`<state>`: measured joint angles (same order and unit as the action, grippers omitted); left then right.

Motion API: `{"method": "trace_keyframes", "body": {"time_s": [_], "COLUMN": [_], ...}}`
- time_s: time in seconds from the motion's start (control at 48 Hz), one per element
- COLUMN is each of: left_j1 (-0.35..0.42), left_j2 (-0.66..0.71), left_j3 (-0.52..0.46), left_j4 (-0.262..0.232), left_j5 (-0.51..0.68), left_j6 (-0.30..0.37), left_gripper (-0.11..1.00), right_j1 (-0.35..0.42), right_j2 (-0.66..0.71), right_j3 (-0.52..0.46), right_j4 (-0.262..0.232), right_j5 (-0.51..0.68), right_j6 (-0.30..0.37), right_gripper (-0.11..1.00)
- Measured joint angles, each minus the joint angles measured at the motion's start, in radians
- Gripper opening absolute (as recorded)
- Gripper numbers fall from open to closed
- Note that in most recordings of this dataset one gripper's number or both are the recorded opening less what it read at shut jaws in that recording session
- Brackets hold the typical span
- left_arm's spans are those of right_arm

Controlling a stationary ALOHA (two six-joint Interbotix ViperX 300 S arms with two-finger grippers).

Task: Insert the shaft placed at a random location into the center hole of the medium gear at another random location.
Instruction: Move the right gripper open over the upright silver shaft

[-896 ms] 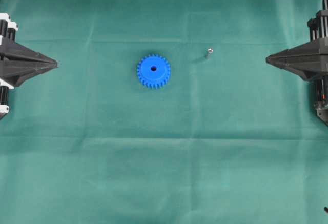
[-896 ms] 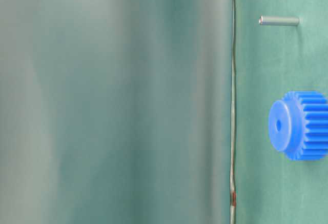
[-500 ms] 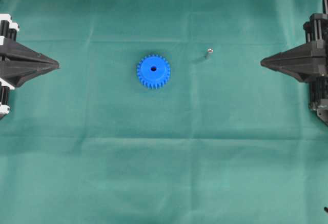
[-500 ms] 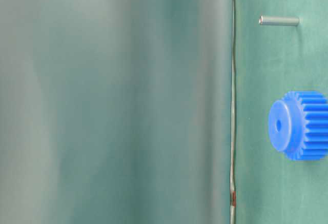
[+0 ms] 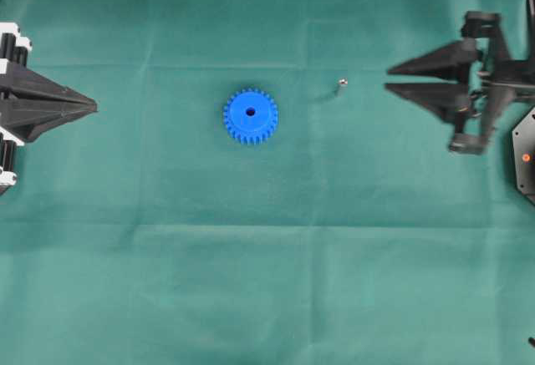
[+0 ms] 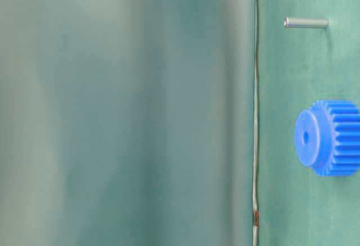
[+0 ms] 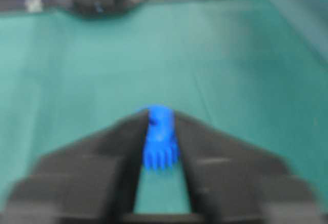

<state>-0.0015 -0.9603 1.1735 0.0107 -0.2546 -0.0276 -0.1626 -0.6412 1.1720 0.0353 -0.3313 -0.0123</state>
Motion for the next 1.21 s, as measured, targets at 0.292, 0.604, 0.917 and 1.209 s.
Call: {"method": "trace_keyframes", "body": {"time_s": [0.292,0.604,0.917,1.209], "left_j1": [0.0,0.0,0.0,0.0], "left_j2": [0.0,0.002,0.0,0.002], "left_j3": [0.0,0.0,-0.002,0.0], "left_j4": [0.0,0.002,0.002,0.0], "left_j5": [0.012,0.023,0.031,0.032], "left_j6": [0.0,-0.002,-0.002,-0.002], "left_gripper": [0.0,0.0,0.0,0.0], "right_j1": [-0.058,-0.081,-0.094,-0.094], "right_j2": [0.293,0.482,0.566,0.591], "right_j3": [-0.063,-0.095,-0.095,-0.095], "right_j4": [0.008,0.015,0.031,0.043], "right_j5": [-0.015,-0.078,-0.12,-0.121], "right_j6": [0.0,0.0,0.0,0.0], "right_gripper": [0.84,0.85,0.84,0.73]}}
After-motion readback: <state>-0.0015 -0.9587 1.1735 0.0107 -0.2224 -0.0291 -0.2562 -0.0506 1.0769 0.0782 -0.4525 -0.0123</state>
